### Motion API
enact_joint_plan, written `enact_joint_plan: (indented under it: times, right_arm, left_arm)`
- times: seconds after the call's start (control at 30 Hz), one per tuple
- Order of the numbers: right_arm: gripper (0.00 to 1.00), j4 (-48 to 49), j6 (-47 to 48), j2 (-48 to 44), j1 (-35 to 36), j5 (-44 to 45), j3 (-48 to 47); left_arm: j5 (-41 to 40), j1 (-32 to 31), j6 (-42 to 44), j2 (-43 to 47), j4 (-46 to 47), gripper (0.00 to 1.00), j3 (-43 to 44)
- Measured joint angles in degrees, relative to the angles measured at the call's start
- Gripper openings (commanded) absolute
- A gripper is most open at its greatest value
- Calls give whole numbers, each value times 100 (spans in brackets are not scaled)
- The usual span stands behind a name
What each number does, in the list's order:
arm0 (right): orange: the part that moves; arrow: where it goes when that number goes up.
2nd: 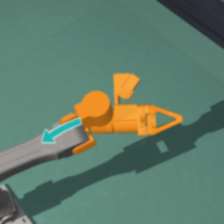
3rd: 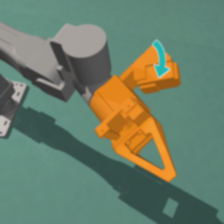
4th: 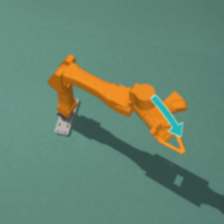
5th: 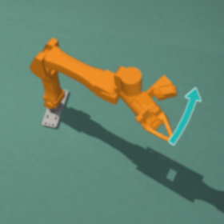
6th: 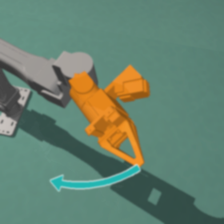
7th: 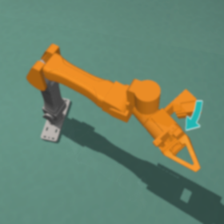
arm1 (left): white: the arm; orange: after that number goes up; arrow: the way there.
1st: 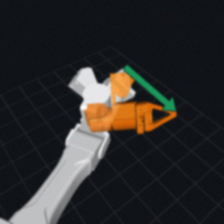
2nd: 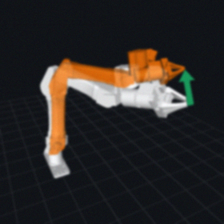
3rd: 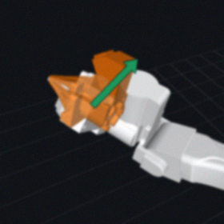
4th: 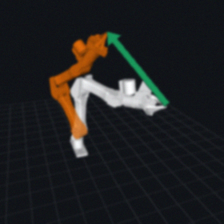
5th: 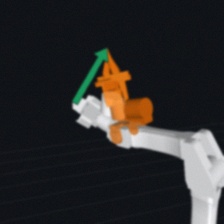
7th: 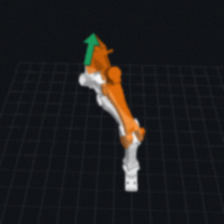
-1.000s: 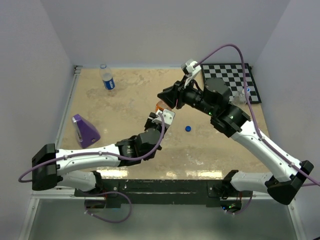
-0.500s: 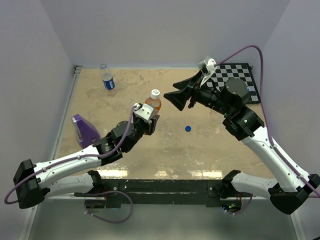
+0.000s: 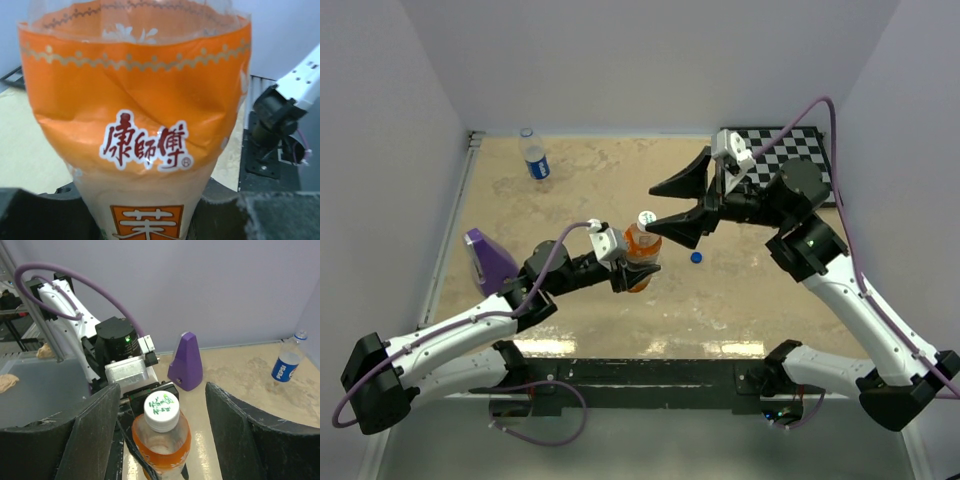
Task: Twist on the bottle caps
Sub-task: Screw the bottle cap onto the plastic bottle.
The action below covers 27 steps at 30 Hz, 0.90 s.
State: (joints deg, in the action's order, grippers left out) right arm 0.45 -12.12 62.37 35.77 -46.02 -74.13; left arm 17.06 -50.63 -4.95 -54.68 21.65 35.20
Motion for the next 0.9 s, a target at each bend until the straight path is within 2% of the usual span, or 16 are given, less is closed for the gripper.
enact_joint_plan:
  times: [0.27,0.7,0.83,0.9]
  right_arm:
    - [63,201,111,26,0,-761,162]
    - [50,393,149,151,0,-1530,164]
    - [39,400,173,164,0,-1576,164]
    - [26,407,190,170,-7,-1606,164]
  left_arm:
    - [848,0,-46,-55,317,3,22]
    - [1182,0,-46,-190,319,4,173]
    - [1241,0,-46,-203,321,4,210]
    - [1292,0,-44,-212,317,4,216]
